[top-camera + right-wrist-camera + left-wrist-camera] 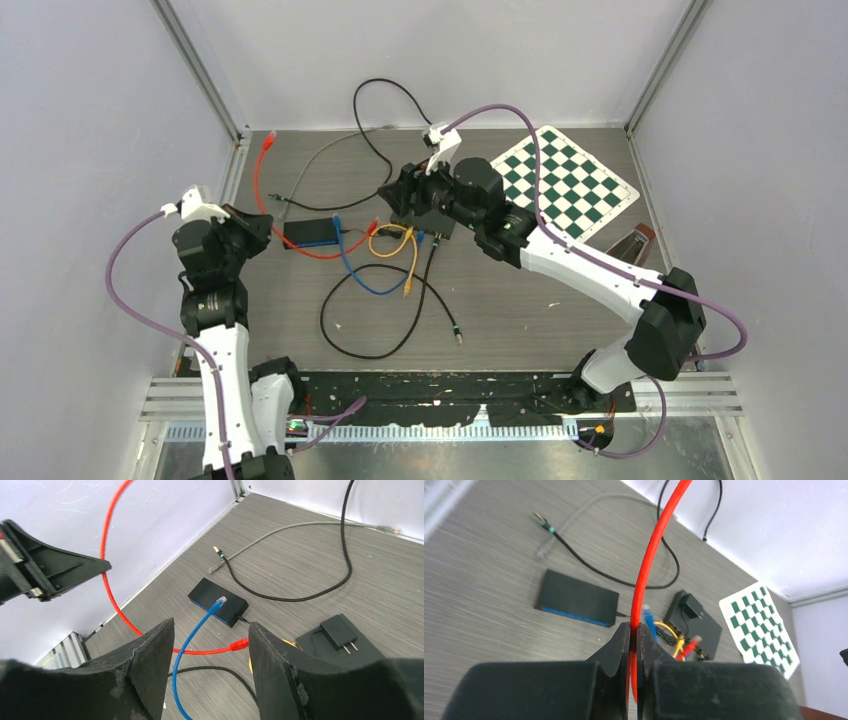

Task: Insert the plug into the switch port
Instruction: Pick up the connector from the center of the board.

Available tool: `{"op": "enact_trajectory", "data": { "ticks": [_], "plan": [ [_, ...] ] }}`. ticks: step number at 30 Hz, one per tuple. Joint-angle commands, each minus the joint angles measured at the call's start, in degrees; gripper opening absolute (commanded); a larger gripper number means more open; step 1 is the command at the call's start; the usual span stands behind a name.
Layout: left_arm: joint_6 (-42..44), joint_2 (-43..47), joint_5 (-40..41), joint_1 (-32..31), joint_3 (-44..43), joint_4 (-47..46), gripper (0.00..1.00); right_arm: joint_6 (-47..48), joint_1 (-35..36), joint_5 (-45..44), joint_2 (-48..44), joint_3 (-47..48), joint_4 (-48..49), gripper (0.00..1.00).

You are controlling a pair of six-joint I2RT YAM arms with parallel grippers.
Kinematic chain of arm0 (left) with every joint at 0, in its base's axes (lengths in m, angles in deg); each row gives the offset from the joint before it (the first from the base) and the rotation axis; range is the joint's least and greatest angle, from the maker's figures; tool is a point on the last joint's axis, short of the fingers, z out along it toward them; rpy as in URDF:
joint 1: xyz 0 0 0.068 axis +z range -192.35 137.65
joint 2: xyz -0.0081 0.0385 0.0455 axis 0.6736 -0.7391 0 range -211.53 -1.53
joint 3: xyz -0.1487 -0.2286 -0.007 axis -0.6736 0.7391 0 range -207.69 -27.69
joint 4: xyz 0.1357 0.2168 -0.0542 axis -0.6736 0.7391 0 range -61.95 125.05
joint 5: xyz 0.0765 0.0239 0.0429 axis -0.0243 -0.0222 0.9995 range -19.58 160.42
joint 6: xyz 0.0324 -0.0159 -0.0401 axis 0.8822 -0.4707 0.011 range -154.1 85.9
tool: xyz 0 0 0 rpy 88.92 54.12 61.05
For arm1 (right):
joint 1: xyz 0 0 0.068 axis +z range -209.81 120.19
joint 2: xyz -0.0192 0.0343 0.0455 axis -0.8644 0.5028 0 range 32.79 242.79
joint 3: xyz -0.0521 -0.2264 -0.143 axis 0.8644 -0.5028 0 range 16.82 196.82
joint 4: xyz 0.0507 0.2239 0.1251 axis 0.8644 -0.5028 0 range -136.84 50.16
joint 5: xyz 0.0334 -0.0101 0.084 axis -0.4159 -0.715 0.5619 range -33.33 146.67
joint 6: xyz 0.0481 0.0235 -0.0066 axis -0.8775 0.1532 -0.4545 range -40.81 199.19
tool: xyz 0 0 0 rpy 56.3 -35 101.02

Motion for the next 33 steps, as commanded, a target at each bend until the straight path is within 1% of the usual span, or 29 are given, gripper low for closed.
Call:
{"op": "enact_trajectory", "data": {
  "ticks": [1, 2, 3, 5, 7, 8, 9, 10, 12, 14, 16, 19, 21, 27, 29, 30, 33],
  "plan": [
    [7.21, 3.65, 13.06, -4.9, -7.89, 2.08, 0.0, -3.69, 0.27, 2.44, 1.29, 3.14, 3.06, 0.63],
    [8.46, 3.37, 15.78, -5.68, -9.32, 3.62, 0.0, -3.71, 0.31, 2.4, 1.22, 3.22, 3.0, 0.63],
    [9.72, 2.75, 16.16, -5.98, -10.71, 4.18, 0.0, -3.46, 0.29, 2.35, 1.18, 3.41, 2.9, 0.63],
    [11.46, 1.15, 13.41, -6.07, -13.32, 5.36, 0.0, -2.6, 0.32, 2.16, 0.72, 3.57, 2.75, 0.63],
    [11.79, 0.18, 7.77, -6.57, -13.93, 3.81, 0.0, -2.29, 0.27, 2.16, 0.35, 3.53, 3.12, 0.63],
    [12.05, 0.27, 7.58, -7.61, -13.94, 3.48, 0.0, -2.35, 0.27, 2.23, 0.26, 3.5, 3.61, 0.63],
    [13.43, 0.75, 9.9, -9.19, -13.95, 3.44, 0.0, -2.63, 0.27, 2.26, 0.15, 3.61, 3.73, 0.63],
    [15.74, 1.16, 14.23, -11.64, -14.05, 3.56, 0.0, -2.87, 0.27, 2.28, 0.16, 3.76, 3.78, 0.63],
    [20.89, 1.12, 25.5, -16.31, -15.53, 5.08, 0.0, -3.12, 0.27, 2.77, 0.2, 4.06, 3.42, 0.63],
    [25.05, -0.12, 34.01, -18.84, -17.78, 6.91, 0.0, -3.05, 0.27, 2.87, -0.17, 3.93, 3.26, 0.63],
    [28.17, -2.3, 39.44, -20.27, -20.46, 9.0, 0.0, -2.97, 0.22, 2.26, -0.55, 3.29, 3.26, 0.63],
    [31.89, -4.11, 45.75, -20.39, -22.69, 9.44, 0.0, -2.94, 0.25, 1.94, -1.26, 2.91, 3.4, 0.63],
    [33.27, -4.04, 48.12, -20.32, -22.68, 7.74, 0.0, -2.56, 0.27, 1.83, -1.74, 2.72, 3.29, 0.63],
    [42.07, -6.39, 55.46, -20.39, -24.75, 5.62, 0.0, -0.93, 0.27, 0.71, -3.58, 1.29, 3.31, 0.64],
    [46.6, -8.02, 59.79, -20.36, -25.12, 3.8, 0.0, -0.56, 0.27, 0.38, -3.99, 0.82, 3.33, 0.64],
    [49.91, -8.51, 63.33, -20.39, -24.91, 1.71, 0.0, -0.43, 0.24, 0.13, -4.25, 0.52, 3.28, 0.64],
    [58.46, -9.92, 67.38, -20.37, -23.97, -5.2, 0.0, -0.2, 0.24, -0.06, -4.81, 0.04, 3.16, 0.64]
  ]
}}
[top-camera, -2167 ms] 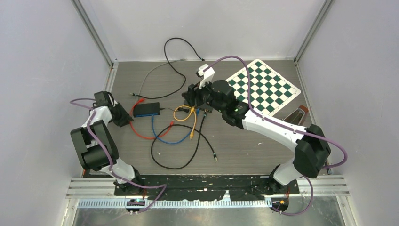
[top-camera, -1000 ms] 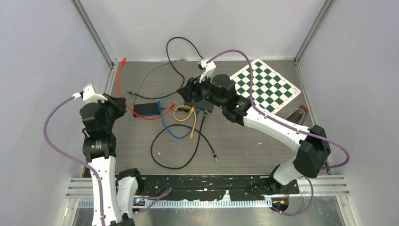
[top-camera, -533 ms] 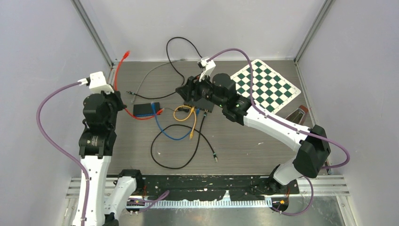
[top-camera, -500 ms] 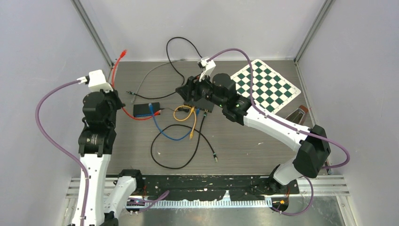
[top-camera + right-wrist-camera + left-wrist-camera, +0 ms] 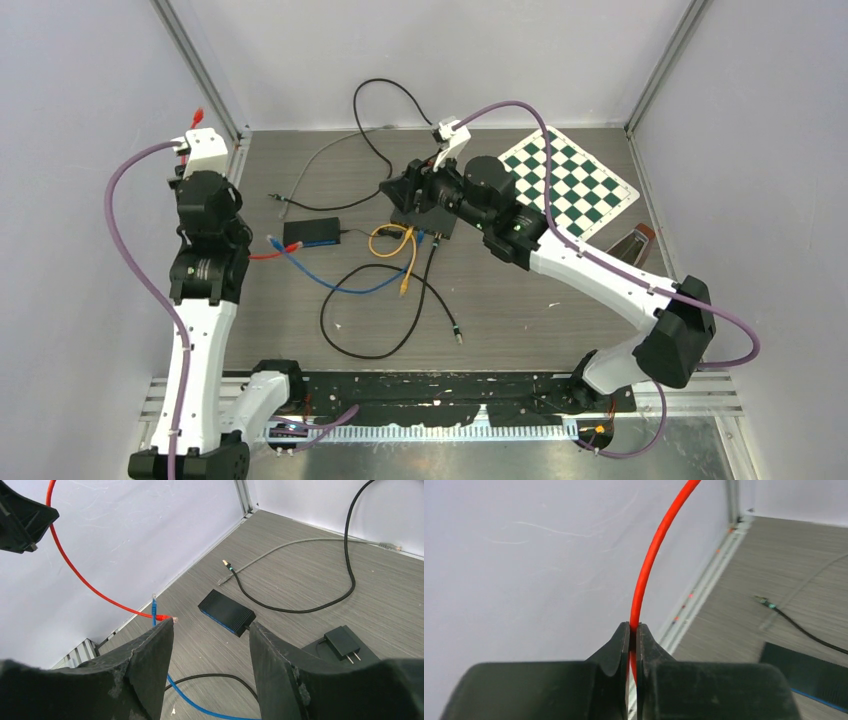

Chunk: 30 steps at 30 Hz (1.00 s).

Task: Insert the plug into the switch port
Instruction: Pick up the connector from the center of the board.

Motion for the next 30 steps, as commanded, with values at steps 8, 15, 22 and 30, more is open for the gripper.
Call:
{"op": "enact_trajectory", "data": {
  "ticks": [8, 15, 22, 30],
  "plan": [
    [10.17, -4.7, 6.73, -0.02, -2.47, -9.18, 0.0, 2.5, 0.27, -2.21, -4.98, -2.31, 2.6, 0.66],
    [-3.97, -5.88, 0.39, 0.17, 5.35, -1.25, 0.0, 4.41, 0.22, -1.89, -3.7, -3.78, 3.8, 0.66],
    [-10.51, -3.11, -6.9, 3.14, 5.06, 1.91, 0.0, 3.45, 0.93, 4.48, 7.22, -7.64, 11.17, 0.63],
    [-15.56, -1.58, -13.87, 3.72, 5.02, 3.86, 0.0, -3.96, 7.0, 11.17, 26.55, 3.69, 13.58, 0.58]
  ]
}}
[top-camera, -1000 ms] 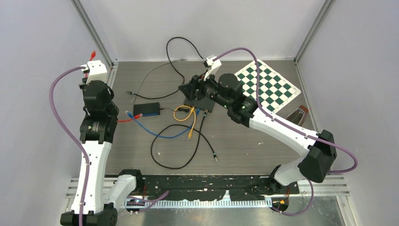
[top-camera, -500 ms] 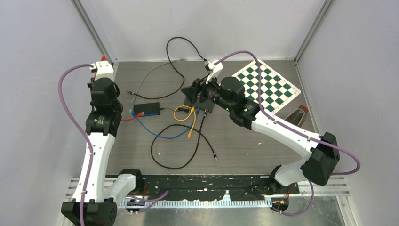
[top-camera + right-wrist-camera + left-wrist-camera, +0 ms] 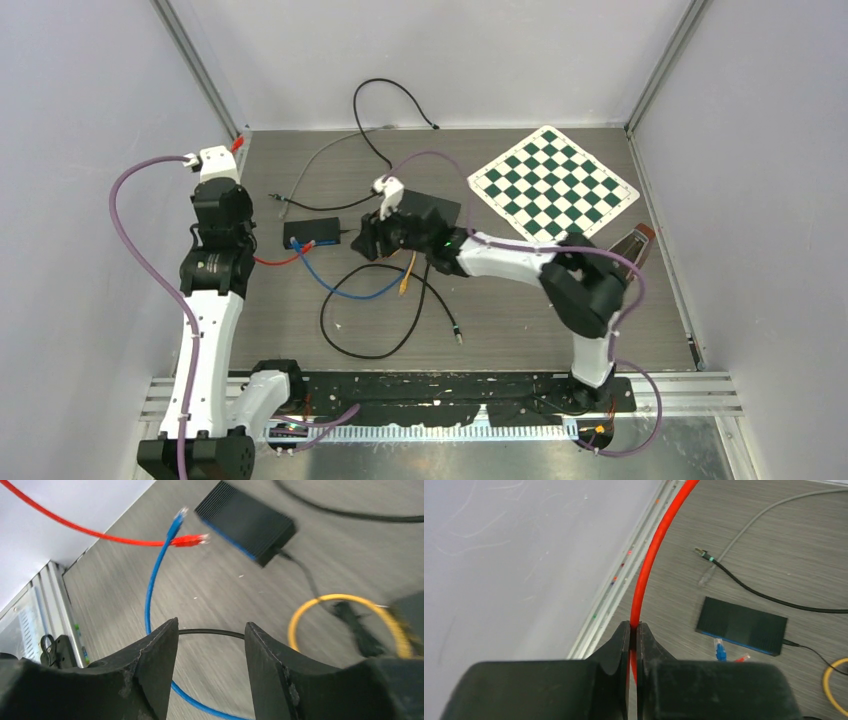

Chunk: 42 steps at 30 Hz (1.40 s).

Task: Insert the plug into the switch port
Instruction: Pick up the connector from the center of the board.

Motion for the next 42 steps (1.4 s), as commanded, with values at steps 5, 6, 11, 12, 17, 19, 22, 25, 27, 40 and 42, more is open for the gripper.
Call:
{"op": "enact_trajectory", "data": {
  "ticks": [5, 6, 11, 12, 17, 19, 22, 25, 27, 40, 42],
  "plan": [
    [-5.54, 1.16, -7.59, 0.48, -1.39, 0.21, 0.0, -4.19, 8.04, 6.24, 15.73, 15.41, 2.85, 0.62],
    [-5.68, 1.18, -7.61, 0.58, -1.62, 0.42, 0.0, -4.31, 8.37, 6.39, 16.66, 16.28, 1.86, 0.62],
    [-6.52, 1.63, -8.69, 0.52, -1.75, 0.21, 0.0, -3.91, 9.62, 5.14, 21.64, 21.36, -1.82, 0.62],
    [-6.57, 1.61, -9.01, 0.52, -1.9, 0.34, 0.0, -3.65, 9.69, 4.48, 22.03, 21.72, -2.64, 0.62],
    [-6.58, 1.11, -8.89, 0.57, -2.62, 0.87, 0.0, -2.72, 9.81, 3.77, 24.75, 23.73, -3.9, 0.56],
    [-6.26, 1.12, -8.25, 0.51, -2.6, 0.76, 0.0, -2.56, 9.86, 4.47, 24.98, 23.8, -3.67, 0.42],
    [-4.65, 0.6, -6.47, 0.54, -1.9, 0.03, 0.0, -1.52, 9.82, 3.68, 23.38, 22.24, -3.09, 0.21],
    [-3.15, -0.7, -3.59, 0.82, -0.03, -0.81, 0.0, 0.29, 9.72, 2.66, 21.1, 20.51, -2.07, 0.06],
    [-2.66, -2.29, -2.43, 2.73, 1.17, -1.47, 0.0, 0.49, 9.58, 2.35, 18.7, 18.58, -1.44, 0.05],
    [-9.46, -5.72, 1.67, 12.07, -5.02, 0.01, 0.0, 0.9, 9.59, 4.5, 14.49, 11.08, -1.04, 0.05],
    [-11.28, -4.07, -3.04, 11.94, -5.69, -0.16, 0.0, 0.6, 9.63, 5.65, 15.18, 10.87, -1.79, 0.06]
  ]
}}
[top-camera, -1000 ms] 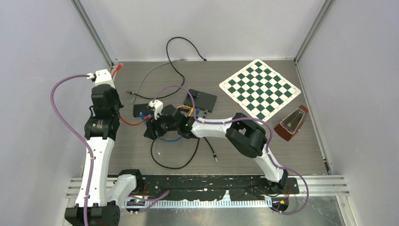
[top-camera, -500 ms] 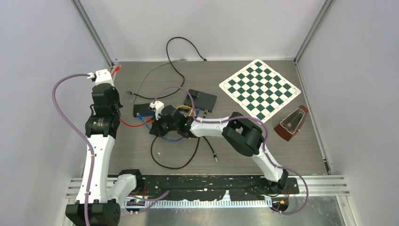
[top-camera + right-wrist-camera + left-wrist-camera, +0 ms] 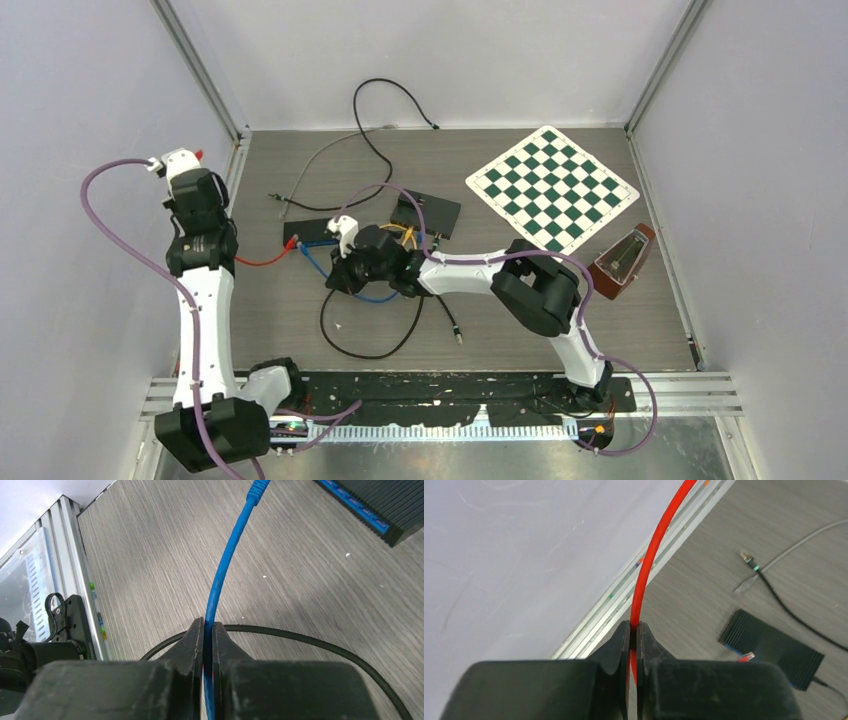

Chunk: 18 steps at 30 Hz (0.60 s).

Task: Insert the plug into the switch port
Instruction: Pick up the connector from the center of the board.

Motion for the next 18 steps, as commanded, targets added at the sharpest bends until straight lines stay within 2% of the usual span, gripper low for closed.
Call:
{"op": "enact_trajectory", "data": {
  "ticks": [1, 2, 3, 5, 7, 12, 16, 18],
  "plan": [
    [-4.96, 3.58, -3.84, 0.18, -4.25, -2.3, 0.0, 0.89, -0.16, 2.22, -1.63, -0.67, -0.38, 0.13],
    [-5.88, 4.83, -6.79, 0.17, -4.3, -2.59, 0.0, 1.06, -0.27, 2.62, -1.74, -0.51, -1.2, 0.19],
    [-6.59, 6.22, -10.45, 0.15, -4.13, -3.34, 0.0, 1.49, -0.41, 2.56, -1.96, 0.31, -3.94, 0.32],
    [-6.75, 8.58, -18.4, 0.15, -3.55, -5.33, 0.0, 2.07, -1.05, 1.5, -3.9, 1.4, -7.95, 0.49],
    [-7.63, 10.21, -24.12, 0.17, -3.19, -6.08, 0.0, 2.65, -2.6, 0.16, -8.37, 0.78, -9.55, 0.57],
    [-12.43, 14.55, -38.91, 0.16, 1.39, -12.75, 0.0, 0.49, -10.02, 3.04, -22.62, -5.4, -5.55, 0.61],
    [-20.37, 16.18, -51.49, -0.48, 7.98, -23.39, 0.0, -4.55, -15.28, 7.14, -30.15, -8.96, 1.38, 0.62],
    [-23.47, 16.55, -55.04, -1.94, 11.01, -27.93, 0.0, -7.79, -17.29, 8.22, -32.99, -9.91, 5.0, 0.62]
  ]
}}
